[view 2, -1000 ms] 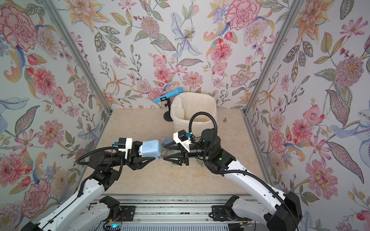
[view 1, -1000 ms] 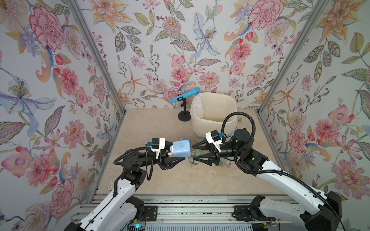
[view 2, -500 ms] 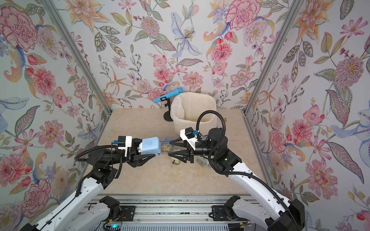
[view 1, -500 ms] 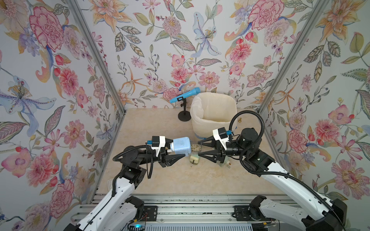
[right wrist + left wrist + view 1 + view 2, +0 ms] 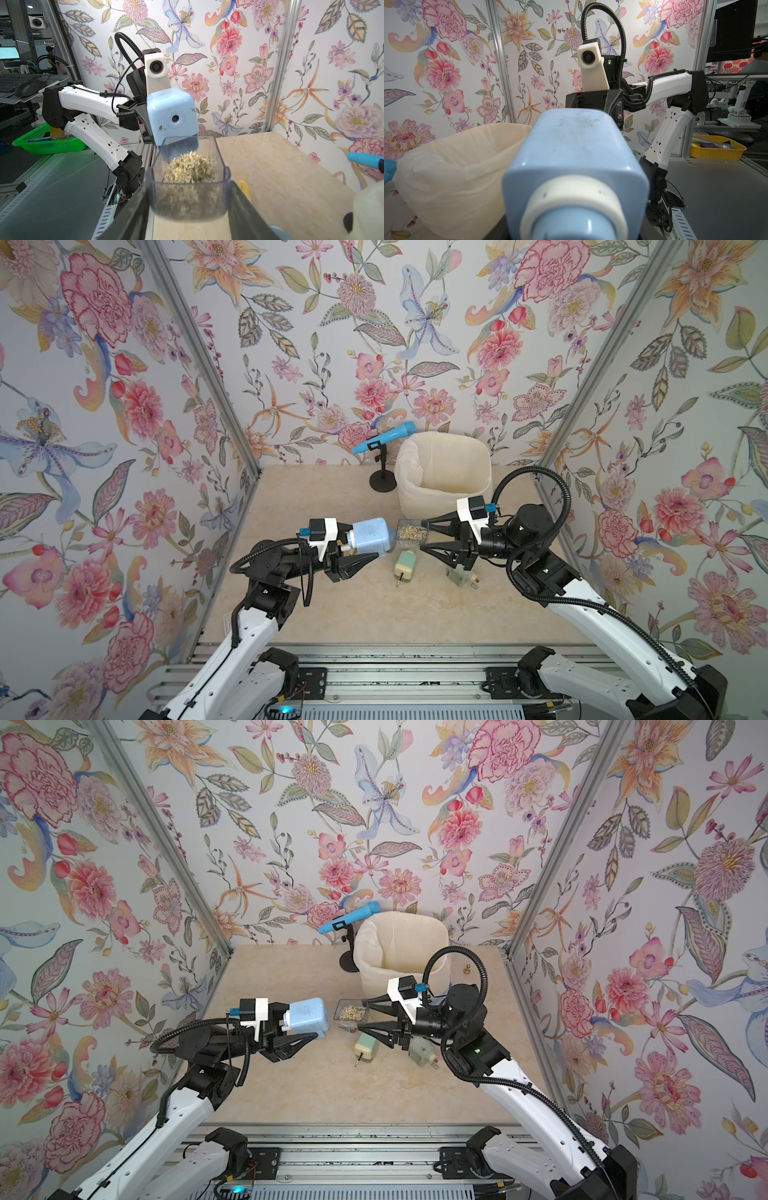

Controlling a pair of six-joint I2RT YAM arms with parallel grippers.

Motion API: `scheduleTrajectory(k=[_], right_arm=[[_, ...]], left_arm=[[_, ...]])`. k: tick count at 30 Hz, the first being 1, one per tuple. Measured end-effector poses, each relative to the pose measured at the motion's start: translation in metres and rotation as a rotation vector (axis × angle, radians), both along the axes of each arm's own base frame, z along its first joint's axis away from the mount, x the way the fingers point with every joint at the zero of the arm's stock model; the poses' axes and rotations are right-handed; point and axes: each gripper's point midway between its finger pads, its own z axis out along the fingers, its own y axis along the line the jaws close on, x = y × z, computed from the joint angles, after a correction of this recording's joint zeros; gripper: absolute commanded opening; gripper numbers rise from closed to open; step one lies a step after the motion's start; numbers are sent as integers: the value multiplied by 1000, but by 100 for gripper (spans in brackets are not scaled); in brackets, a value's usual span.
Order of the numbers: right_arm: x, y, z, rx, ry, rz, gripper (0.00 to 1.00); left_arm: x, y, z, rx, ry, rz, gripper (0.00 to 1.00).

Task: Take out the pencil sharpener tray and clean the shavings
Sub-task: Open the container of the pencil sharpener, then place the pencil sharpener at the center of the board.

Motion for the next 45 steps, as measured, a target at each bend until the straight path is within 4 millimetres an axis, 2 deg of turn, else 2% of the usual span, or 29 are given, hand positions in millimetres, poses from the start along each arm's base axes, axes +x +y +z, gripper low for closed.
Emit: scheduleTrajectory(k=[7,9,11,12,13,14,15,19,23,26,30,33,37,42,45], right_arm=[[15,-11,6,21,-15,-73,36],[21,-15,6,23,-16,-100,36],[28,-19,7,27,-19,-131,36],[30,-21,6,27,-19,-143,36],[33,-23,6,28,-19,-157,36],[36,-25,7,30,-22,-168,36],[38,-26,8,33,-25,-179,36],[46,-32,10,39,-29,-212,36],[55,-33,6,34,-15,-228,36],[62,-33,-1,25,5,-240,37],[73,-35,-3,20,20,-263,37],[81,-38,-1,22,22,-282,37],[87,-42,4,30,18,-302,38],[90,-46,9,39,14,-316,38],[92,-49,11,46,19,-324,39]], left_arm=[[11,4,-4,-14,20,63,37],[22,8,-10,-27,37,131,33],[40,18,-19,-52,67,252,24],[48,23,-25,-63,84,308,26],[57,30,-32,-81,101,382,27],[64,38,-41,-95,118,445,33],[71,47,-51,-110,134,517,30],[87,86,-92,-146,183,791,31],[101,127,-106,-178,191,1056,28],[107,165,-123,-213,206,1277,39],[116,201,-172,-126,275,1527,35],[120,222,-205,-40,323,1677,36],[125,246,-224,-16,381,1816,36],[153,249,-216,-145,443,1859,34],[159,251,-242,-174,518,1885,34]])
